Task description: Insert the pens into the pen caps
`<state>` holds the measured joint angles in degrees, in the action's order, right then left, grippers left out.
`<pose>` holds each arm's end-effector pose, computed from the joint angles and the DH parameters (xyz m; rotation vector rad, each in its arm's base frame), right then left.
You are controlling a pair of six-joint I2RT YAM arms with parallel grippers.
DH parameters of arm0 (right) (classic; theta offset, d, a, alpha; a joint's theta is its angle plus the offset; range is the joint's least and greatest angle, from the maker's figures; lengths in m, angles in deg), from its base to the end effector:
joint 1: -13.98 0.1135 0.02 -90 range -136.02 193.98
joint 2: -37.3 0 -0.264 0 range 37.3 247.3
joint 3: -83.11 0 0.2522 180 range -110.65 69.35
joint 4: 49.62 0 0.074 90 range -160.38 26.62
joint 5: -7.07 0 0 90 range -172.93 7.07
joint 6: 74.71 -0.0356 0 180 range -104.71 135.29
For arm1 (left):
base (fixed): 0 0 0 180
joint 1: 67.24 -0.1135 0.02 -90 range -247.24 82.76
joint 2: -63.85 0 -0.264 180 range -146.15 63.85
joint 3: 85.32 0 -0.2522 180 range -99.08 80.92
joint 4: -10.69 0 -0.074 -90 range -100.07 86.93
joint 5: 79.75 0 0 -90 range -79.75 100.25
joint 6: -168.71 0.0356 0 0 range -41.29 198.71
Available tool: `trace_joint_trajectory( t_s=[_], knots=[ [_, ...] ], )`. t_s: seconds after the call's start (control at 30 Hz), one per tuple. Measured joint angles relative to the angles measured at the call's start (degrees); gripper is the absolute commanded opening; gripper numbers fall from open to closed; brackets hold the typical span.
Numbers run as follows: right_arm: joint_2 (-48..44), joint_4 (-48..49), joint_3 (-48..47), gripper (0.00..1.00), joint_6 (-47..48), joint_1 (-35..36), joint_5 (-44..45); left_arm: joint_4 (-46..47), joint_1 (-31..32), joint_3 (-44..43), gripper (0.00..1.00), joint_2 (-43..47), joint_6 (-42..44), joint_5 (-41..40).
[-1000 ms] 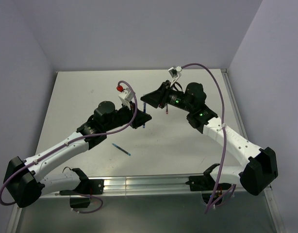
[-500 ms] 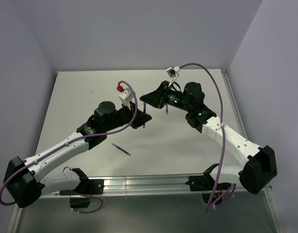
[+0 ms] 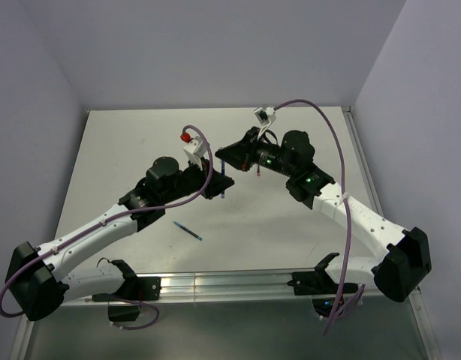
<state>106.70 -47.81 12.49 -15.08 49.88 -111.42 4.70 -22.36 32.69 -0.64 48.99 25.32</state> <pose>0.2204 0.1805 0.3716 -0.5099 1.5929 1.2746 0.1816 -0.1939 0.3248 0.4538 1.8089 -1.1627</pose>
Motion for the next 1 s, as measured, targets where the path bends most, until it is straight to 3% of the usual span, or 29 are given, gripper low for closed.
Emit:
trace_joint_trajectory(
  t_s=[1.0],
  knots=[
    [-1.6, 3.0, 3.9, 0.0, 0.9, 1.8, -0.4, -7.1, 1.6, 0.0, 0.0, 3.2, 0.6, -4.4]
  ],
)
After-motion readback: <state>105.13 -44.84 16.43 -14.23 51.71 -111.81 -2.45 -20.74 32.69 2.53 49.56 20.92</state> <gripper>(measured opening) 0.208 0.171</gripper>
